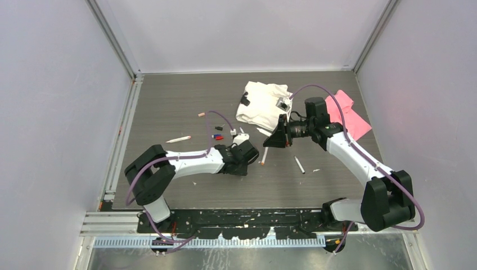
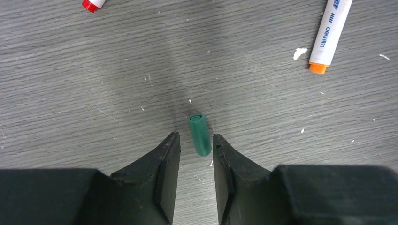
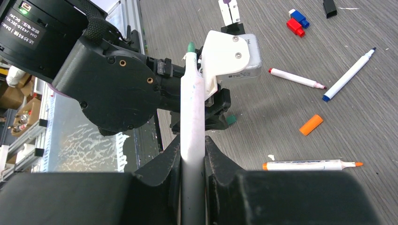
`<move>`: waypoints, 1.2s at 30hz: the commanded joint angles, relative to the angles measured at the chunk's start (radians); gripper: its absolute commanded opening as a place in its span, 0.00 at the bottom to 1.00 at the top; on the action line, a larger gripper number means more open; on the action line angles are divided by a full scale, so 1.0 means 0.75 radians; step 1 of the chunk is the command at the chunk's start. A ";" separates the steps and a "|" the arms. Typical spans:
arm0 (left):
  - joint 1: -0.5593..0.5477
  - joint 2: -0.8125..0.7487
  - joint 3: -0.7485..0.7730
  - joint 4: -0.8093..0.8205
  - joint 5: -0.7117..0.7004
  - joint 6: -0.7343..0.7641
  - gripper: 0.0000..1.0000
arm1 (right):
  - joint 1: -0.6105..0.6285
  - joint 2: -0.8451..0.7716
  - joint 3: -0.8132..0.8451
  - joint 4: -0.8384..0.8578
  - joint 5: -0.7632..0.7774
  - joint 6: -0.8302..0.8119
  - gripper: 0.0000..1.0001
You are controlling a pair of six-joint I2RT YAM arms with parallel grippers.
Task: Insert the pens into the pen caps
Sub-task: Insert the pen cap onto the pen.
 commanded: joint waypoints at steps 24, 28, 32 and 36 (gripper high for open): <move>0.024 0.084 0.038 -0.168 -0.048 0.073 0.01 | -0.007 -0.036 0.052 0.020 0.009 0.000 0.01; 0.078 -0.175 -0.063 -0.014 -0.050 0.117 0.00 | -0.013 -0.047 0.051 0.022 0.027 -0.004 0.01; 0.181 -0.526 -0.229 0.342 0.073 0.135 0.01 | -0.015 -0.042 0.054 0.024 0.030 -0.005 0.01; 0.282 -0.794 -0.387 0.722 0.155 0.110 0.01 | -0.016 -0.060 0.046 0.046 0.016 -0.008 0.01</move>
